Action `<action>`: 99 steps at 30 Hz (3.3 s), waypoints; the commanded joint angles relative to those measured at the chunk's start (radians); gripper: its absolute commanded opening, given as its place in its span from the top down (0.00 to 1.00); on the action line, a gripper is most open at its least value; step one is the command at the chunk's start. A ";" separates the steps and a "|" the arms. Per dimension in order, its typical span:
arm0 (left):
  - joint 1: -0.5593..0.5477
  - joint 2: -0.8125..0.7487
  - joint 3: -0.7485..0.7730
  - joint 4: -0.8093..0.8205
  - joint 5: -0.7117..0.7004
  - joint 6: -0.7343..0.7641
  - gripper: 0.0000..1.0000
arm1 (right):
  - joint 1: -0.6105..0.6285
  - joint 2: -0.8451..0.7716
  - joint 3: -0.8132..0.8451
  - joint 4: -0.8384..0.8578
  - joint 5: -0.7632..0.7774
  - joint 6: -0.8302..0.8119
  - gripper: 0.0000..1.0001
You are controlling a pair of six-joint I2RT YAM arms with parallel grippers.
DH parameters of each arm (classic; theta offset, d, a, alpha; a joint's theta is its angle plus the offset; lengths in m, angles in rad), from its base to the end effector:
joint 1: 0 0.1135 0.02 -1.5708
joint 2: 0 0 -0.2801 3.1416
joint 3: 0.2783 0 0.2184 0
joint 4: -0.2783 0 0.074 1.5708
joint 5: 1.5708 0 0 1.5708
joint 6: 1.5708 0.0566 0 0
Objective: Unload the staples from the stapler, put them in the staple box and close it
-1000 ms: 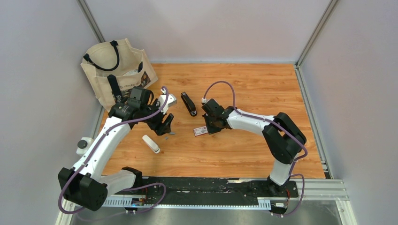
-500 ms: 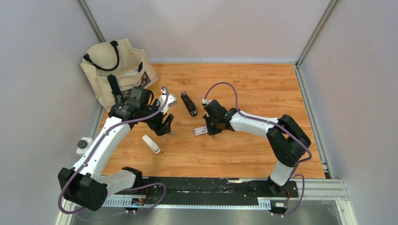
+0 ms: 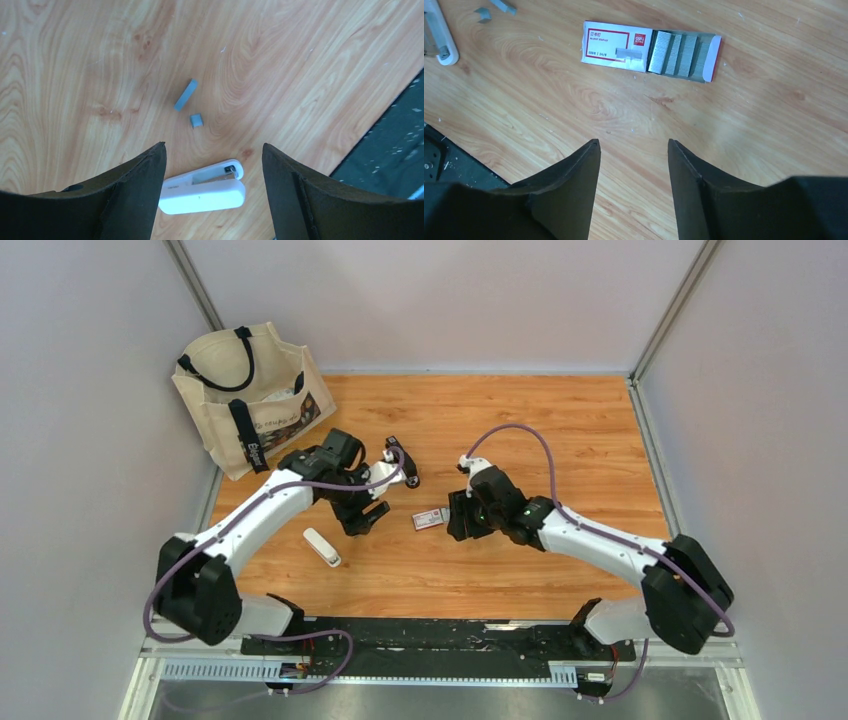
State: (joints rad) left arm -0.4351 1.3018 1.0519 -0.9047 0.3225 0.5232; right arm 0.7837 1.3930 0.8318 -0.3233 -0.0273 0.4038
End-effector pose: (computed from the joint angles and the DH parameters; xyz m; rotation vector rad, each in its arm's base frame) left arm 0.1879 -0.1071 0.2729 1.3193 2.3395 -0.4113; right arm 0.1851 0.1867 0.2272 -0.4908 2.4875 0.5355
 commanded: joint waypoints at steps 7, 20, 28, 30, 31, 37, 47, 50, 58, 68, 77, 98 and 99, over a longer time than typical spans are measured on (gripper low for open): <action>-0.056 0.270 0.033 0.108 -0.230 0.192 0.24 | -0.011 -0.192 -0.166 0.178 0.017 0.038 0.44; -0.108 0.372 0.046 0.184 -0.243 0.207 0.35 | -0.015 -0.176 -0.168 0.187 0.001 0.036 0.51; -0.146 0.383 0.027 0.162 -0.241 0.215 0.43 | -0.021 -0.192 -0.175 0.191 0.003 0.043 0.54; -0.149 0.381 0.025 0.158 -0.241 0.218 0.43 | -0.023 -0.195 -0.177 0.191 0.003 0.044 0.55; -0.149 0.381 0.025 0.156 -0.240 0.219 0.43 | -0.024 -0.195 -0.178 0.191 0.003 0.044 0.56; -0.157 0.384 0.023 0.147 -0.256 0.221 0.48 | -0.031 -0.204 -0.186 0.193 0.009 0.052 0.58; -0.166 0.382 0.000 0.147 -0.277 0.235 0.46 | -0.035 -0.223 -0.197 0.196 0.012 0.058 0.60; -0.172 0.389 -0.003 0.159 -0.286 0.232 0.46 | -0.035 -0.226 -0.198 0.194 0.013 0.058 0.61; -0.192 0.399 -0.007 0.193 -0.295 0.209 0.63 | -0.035 -0.239 -0.207 0.198 0.021 0.063 0.63; -0.223 0.381 0.013 0.204 -0.321 0.161 0.80 | -0.037 -0.253 -0.217 0.204 0.023 0.066 0.64; -0.231 0.369 0.049 0.158 -0.313 0.146 0.92 | -0.040 -0.270 -0.229 0.208 0.026 0.067 0.64; -0.198 0.182 0.064 0.020 -0.163 0.136 0.59 | -0.040 -0.270 -0.227 0.230 -0.020 0.049 0.59; -0.206 0.166 0.012 0.021 -0.174 0.174 0.58 | -0.041 -0.272 -0.227 0.231 -0.022 0.047 0.59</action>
State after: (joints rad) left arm -0.6403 1.5425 1.1481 -0.8391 0.1120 0.6067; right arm 0.7429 1.1294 0.6022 -0.1463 -0.0341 0.4656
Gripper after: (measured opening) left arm 0.387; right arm 0.412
